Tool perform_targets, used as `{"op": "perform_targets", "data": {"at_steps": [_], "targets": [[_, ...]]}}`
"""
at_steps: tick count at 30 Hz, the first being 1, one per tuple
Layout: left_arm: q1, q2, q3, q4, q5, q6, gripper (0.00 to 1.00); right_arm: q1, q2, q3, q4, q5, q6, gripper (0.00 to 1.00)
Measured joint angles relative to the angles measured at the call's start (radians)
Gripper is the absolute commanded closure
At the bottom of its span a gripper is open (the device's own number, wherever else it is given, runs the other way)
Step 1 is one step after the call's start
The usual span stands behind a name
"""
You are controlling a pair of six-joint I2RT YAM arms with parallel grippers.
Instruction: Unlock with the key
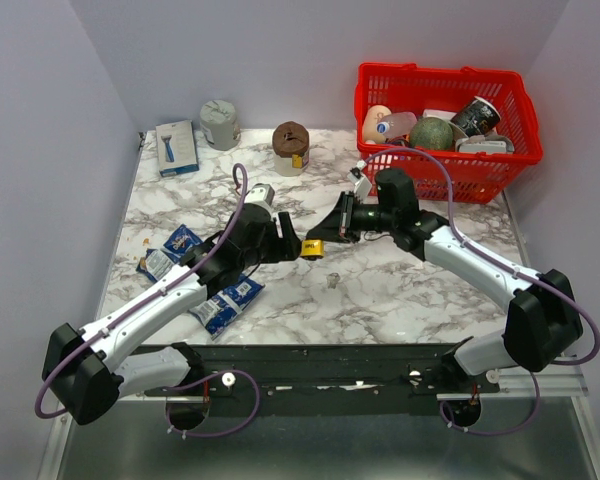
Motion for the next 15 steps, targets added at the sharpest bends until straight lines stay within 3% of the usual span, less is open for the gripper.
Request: {"op": "perform_targets", "data": {"at_steps": [5, 15], "targets": [[0.03, -0.023, 0.0, -0.016, 0.008, -0.039, 0.18, 0.0, -0.008, -0.013, 0.027, 0.001, 0.008, 0.99], [0.224, -0.181, -0.032, 0.019, 0.134, -0.156, 0.14, -0.038, -0.064, -0.039, 0.035, -0.005, 0.008, 0.99]]}}
